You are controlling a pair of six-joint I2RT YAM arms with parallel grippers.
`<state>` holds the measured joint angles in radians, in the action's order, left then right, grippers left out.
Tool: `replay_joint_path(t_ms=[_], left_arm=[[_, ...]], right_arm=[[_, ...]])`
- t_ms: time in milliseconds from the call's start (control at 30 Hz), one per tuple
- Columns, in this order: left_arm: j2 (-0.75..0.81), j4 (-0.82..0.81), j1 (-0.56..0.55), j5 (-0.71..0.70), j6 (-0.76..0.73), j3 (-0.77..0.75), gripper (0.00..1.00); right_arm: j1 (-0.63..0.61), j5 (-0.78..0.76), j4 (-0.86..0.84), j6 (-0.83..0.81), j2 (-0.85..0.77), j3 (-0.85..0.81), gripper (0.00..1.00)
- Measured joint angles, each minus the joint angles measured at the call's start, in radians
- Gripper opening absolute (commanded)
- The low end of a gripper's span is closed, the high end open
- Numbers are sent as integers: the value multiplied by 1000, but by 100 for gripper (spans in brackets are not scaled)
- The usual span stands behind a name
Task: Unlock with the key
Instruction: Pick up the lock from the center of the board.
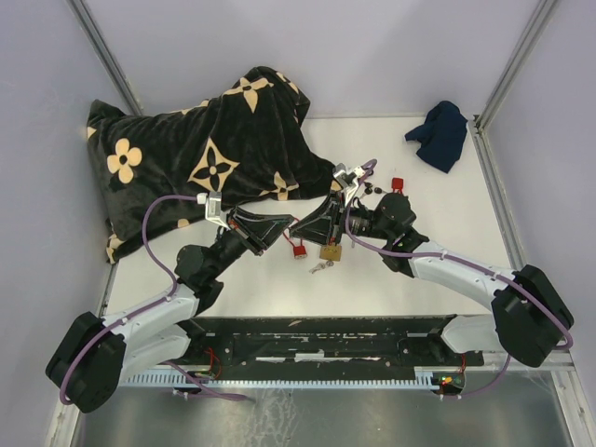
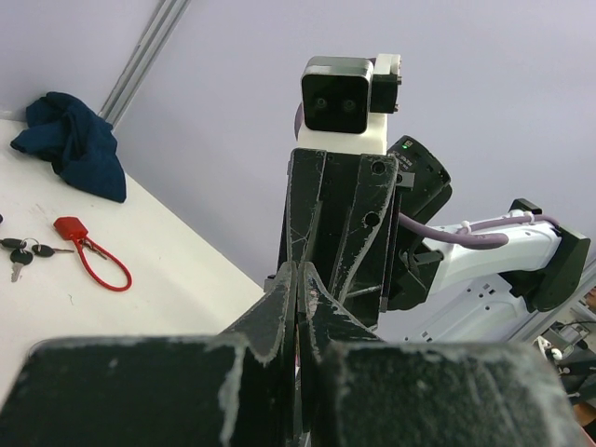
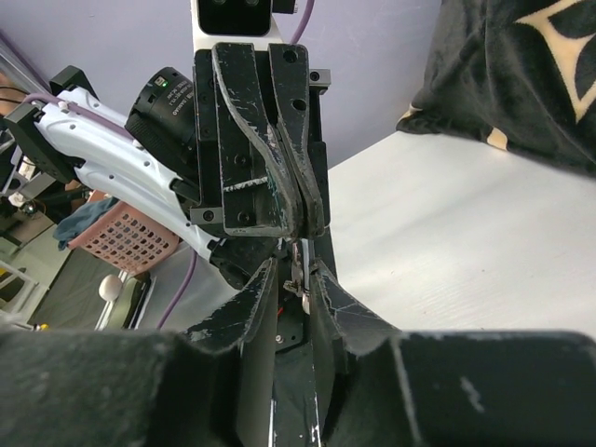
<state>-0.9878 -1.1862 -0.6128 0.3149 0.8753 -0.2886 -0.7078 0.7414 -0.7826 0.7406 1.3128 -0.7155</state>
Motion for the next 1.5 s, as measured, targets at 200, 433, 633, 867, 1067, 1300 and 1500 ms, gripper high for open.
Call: replay_joint_path(t_ms=[200,433,633,867,1067,1300,1500], left_arm=[[0,0,0,-6,3,0,3],[0,3,0,-11,6,0,3],[42,101,-1,-53,6,0,43],[208,562,-1,-185,-42,-86,80],[208,928,-1,-264,-105,-236,86],[-31,1318,-2,-290,-143,-450,91],[-209,1569,-39,-394,-143,-563,92]], right_arm=[[0,1,-8,6,0,0,12],[1,1,-6,6,0,0,2],[1,-7,39,-19,-2,0,2],[21,-40,106,-65,-31,46,2],[39,-99,141,-94,-66,136,2],[48,-188,186,-145,-145,233,2],[54,-245,220,-191,-207,294,2]])
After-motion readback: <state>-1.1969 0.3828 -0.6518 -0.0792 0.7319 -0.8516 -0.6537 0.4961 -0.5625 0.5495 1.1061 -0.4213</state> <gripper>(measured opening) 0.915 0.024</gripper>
